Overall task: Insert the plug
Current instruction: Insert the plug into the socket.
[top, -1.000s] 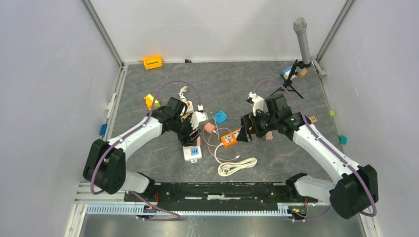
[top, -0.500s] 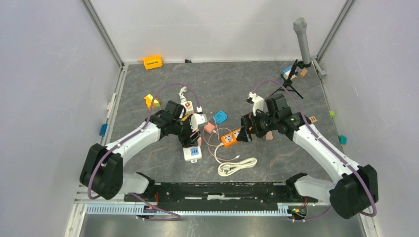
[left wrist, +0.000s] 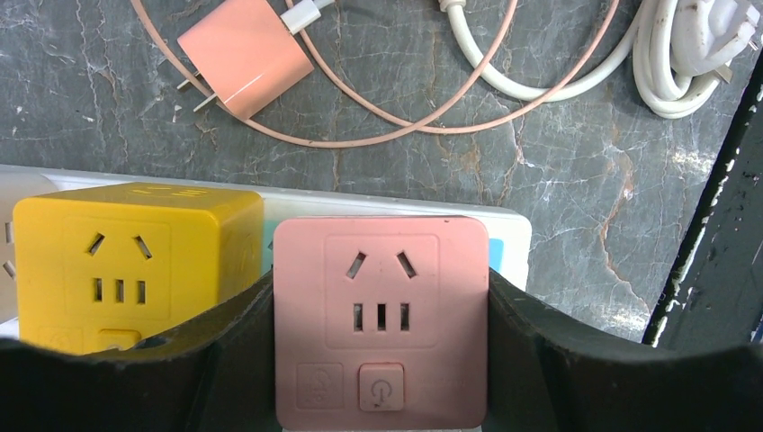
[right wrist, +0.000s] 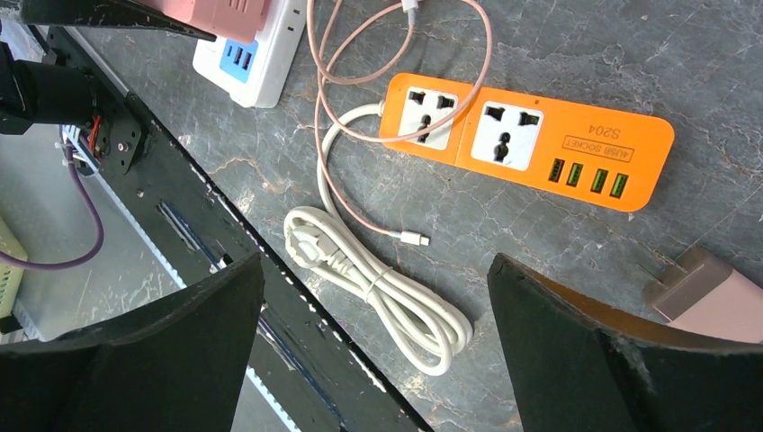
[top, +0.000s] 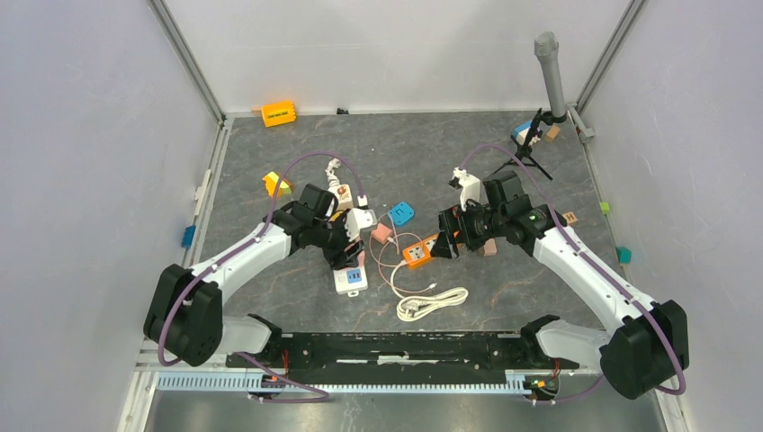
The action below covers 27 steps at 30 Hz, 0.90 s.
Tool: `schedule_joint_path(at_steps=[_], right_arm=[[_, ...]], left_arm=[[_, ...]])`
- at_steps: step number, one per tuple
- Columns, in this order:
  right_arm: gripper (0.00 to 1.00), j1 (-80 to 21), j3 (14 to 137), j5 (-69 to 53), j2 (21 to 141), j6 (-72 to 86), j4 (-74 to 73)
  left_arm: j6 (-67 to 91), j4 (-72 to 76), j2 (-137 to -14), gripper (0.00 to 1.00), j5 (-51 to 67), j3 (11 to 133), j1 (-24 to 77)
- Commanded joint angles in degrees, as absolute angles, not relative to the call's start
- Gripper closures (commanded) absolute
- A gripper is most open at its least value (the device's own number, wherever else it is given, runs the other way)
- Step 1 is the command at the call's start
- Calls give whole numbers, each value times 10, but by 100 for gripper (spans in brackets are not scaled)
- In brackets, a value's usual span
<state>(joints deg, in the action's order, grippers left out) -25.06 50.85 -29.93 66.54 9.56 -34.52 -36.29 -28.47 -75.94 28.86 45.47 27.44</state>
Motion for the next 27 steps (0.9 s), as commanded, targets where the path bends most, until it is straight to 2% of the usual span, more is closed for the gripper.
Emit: schedule_joint_path(at_steps=[1, 10, 27], right_arm=[[2, -248, 511, -309, 660, 91, -328], [2, -248, 511, -309, 659, 92, -329], [2, -248, 509, -320, 658, 100, -321]], left_arm=[[-391, -294, -760, 98, 258, 429, 272], [-332, -214, -752, 98, 300, 395, 272], [-308, -220, -716, 98, 303, 377, 272]])
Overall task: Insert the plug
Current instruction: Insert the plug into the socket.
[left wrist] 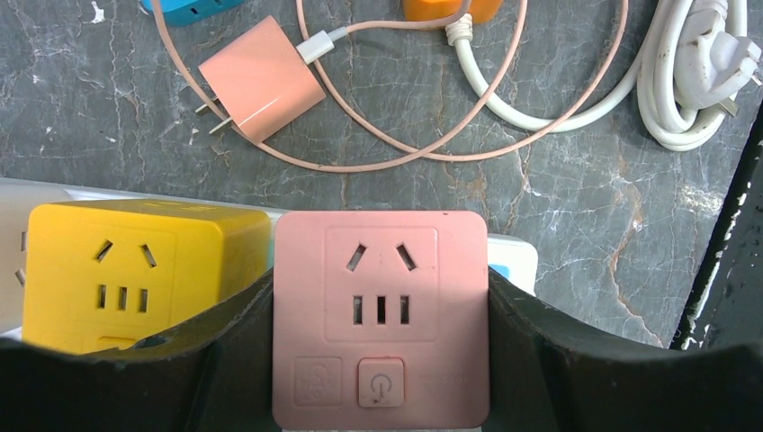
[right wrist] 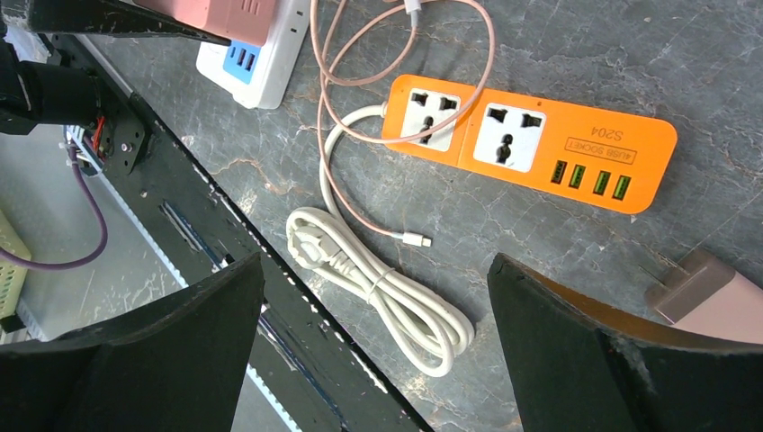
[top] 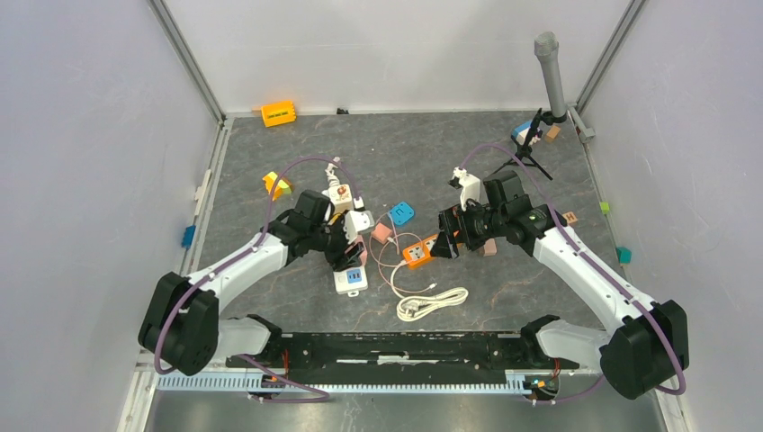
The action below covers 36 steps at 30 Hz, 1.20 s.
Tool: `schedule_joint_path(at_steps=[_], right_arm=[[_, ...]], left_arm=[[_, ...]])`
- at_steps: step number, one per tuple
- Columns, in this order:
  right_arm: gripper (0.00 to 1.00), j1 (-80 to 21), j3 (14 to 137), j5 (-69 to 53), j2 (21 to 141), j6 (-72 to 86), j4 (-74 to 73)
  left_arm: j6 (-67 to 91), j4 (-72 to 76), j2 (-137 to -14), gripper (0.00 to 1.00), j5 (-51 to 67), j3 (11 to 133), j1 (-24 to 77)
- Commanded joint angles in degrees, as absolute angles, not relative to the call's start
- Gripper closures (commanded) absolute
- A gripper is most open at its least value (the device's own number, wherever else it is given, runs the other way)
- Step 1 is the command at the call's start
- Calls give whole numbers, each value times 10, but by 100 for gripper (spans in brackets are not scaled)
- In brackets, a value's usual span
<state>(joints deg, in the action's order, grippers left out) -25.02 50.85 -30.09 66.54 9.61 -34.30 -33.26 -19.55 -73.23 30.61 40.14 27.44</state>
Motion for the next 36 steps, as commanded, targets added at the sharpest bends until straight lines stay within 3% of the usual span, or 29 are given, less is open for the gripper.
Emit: schedule_joint_path(at_steps=[1, 16, 27, 36], right_arm=[[2, -248, 508, -324, 658, 102, -318], [2, -249, 493, -383, 670, 150, -255], [1, -279, 502, -438, 728, 265, -125], [17, -391, 562, -420, 839, 323, -45]], left_arm=[[-306, -220, -709, 98, 303, 373, 272], [-353, -189, -691, 98, 312, 314, 272], [-457, -230, -687, 98, 283, 314, 272], [-492, -244, -716, 98, 283, 337, 270]])
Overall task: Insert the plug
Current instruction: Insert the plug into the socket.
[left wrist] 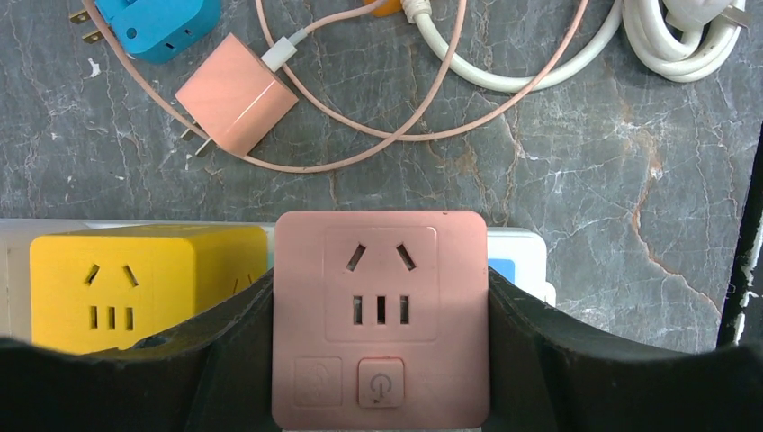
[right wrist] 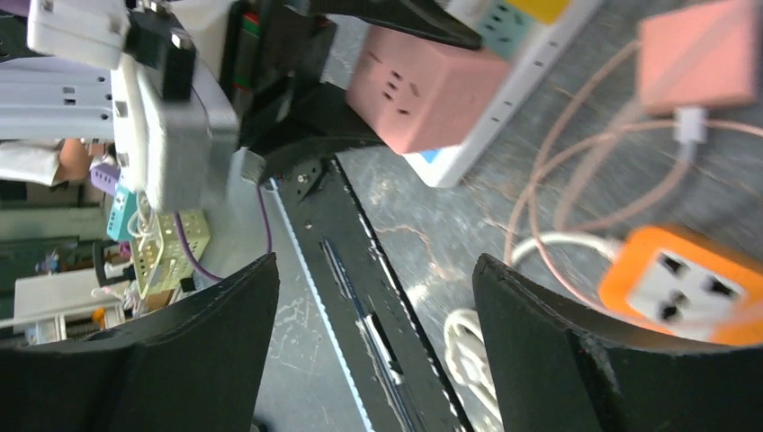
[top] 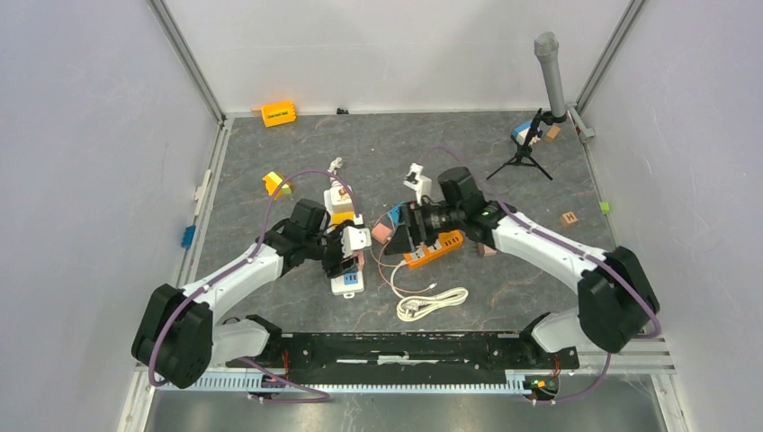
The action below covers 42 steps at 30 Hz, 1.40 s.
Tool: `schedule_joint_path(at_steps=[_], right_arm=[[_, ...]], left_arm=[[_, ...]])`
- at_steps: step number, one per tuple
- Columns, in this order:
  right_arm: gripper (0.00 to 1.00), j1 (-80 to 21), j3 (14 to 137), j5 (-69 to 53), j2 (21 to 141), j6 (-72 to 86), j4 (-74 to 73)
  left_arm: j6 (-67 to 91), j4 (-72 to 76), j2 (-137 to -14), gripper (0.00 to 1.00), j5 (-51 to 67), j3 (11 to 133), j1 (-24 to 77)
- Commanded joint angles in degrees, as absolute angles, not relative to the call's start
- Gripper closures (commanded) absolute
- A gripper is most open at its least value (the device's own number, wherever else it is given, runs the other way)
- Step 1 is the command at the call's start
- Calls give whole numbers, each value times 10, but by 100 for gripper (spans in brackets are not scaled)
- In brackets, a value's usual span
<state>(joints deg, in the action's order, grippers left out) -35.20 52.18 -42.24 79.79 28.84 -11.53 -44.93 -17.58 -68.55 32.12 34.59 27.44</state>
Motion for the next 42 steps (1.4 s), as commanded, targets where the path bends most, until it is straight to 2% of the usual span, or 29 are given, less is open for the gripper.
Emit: schedule_joint_path(at_steps=[1, 6, 12, 17, 24, 26, 30, 32, 34, 38, 39, 40, 42], right_arm=[[19, -398, 564, -424, 855, 335, -26], [22, -415, 597, -410, 926, 368, 26], [31, -422, 639, -389, 1010, 385, 49], [33, -443, 678, -384, 1063, 359, 12], [35, -466, 661, -374, 1079, 334, 2], [36, -475, 663, -361, 1085, 317, -28], [43, -484, 668, -337, 1103, 294, -53], [48, -488, 681, -315, 1115, 273, -78], [50, -493, 697, -290, 1127, 252, -108], [51, -500, 708, -247, 1147, 228, -141], [52, -501, 705, -238, 1149, 223, -144], [52, -501, 699, -232, 1150, 219, -146], [53, -502, 686, -217, 1147, 210, -148]], left_arm=[[-492, -242, -720, 98, 283, 338, 270], [-483, -232, -731, 98, 296, 337, 269], [-477, -218, -718, 98, 291, 319, 268], [-473, -214, -718, 98, 289, 315, 268], [-462, -207, -721, 98, 281, 319, 267], [-457, -205, -720, 89, 276, 322, 267], [-442, -202, -706, 56, 259, 330, 267], [-434, -198, -691, 47, 253, 332, 267], [-420, -198, -673, 44, 250, 338, 267], [-398, -199, -632, 23, 251, 346, 267], [-392, -200, -621, 10, 249, 349, 267], [-387, -202, -610, 1, 246, 350, 267], [-374, -205, -586, 0, 236, 358, 267]])
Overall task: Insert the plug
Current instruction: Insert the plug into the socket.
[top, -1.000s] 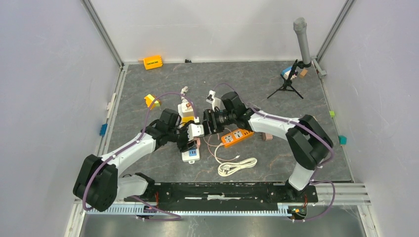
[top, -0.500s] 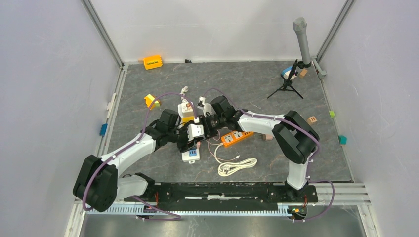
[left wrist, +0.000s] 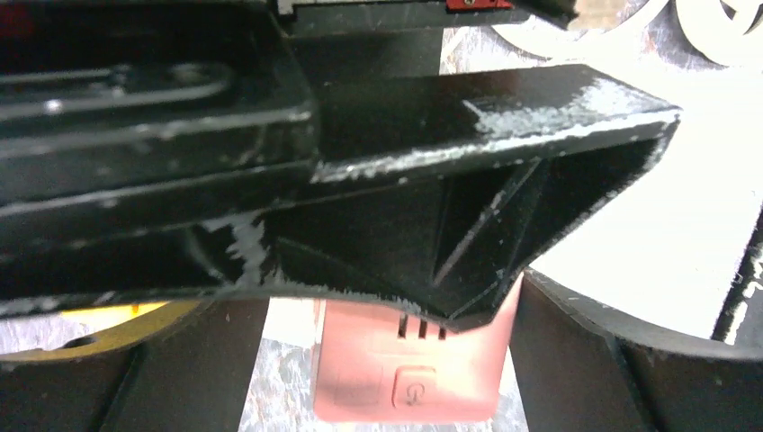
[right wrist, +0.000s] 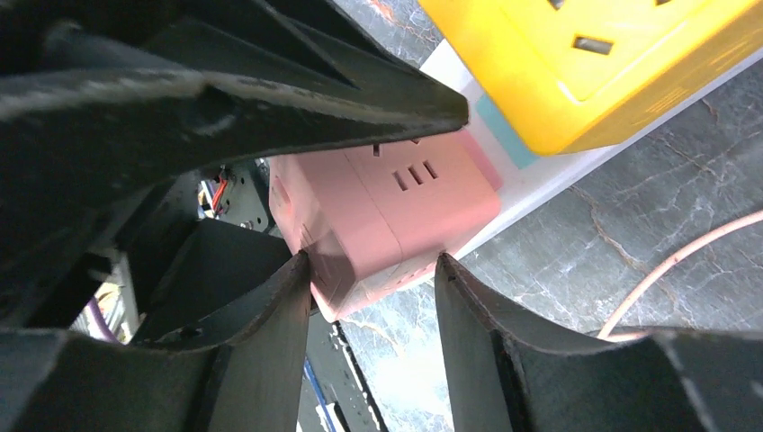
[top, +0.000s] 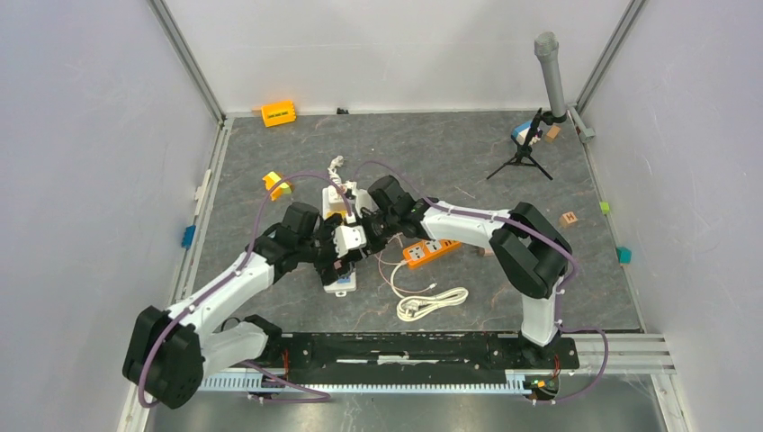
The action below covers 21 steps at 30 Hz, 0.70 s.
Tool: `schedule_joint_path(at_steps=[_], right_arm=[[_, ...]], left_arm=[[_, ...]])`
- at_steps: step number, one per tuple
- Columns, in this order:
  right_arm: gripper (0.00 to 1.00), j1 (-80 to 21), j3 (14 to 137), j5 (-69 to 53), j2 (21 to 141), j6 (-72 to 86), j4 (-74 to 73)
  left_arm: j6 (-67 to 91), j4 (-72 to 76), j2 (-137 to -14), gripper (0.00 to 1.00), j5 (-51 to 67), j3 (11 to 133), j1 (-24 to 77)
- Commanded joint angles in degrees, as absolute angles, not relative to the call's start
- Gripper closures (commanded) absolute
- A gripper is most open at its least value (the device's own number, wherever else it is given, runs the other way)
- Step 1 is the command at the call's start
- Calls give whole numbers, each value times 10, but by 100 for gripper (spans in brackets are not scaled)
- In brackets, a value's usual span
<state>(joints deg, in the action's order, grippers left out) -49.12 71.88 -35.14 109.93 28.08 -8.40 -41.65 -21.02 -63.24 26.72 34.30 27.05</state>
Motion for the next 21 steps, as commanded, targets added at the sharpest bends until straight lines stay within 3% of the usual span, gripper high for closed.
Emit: schedule_joint_path(at_steps=[1, 6, 14, 21], right_arm=[[54, -502, 680, -209, 1147, 207, -150], [60, -502, 682, -191, 1169, 207, -159], [56, -498, 714, -221, 1164, 231, -139], [51, -489, 741, -243, 1166, 250, -131]], left_arm=[[-367, -203, -572, 0, 229, 364, 267], [-301, -200, -531, 0, 184, 403, 268], [-112, -276, -596, 0, 15, 501, 266], [38, -365, -678, 3, 38, 563, 248]])
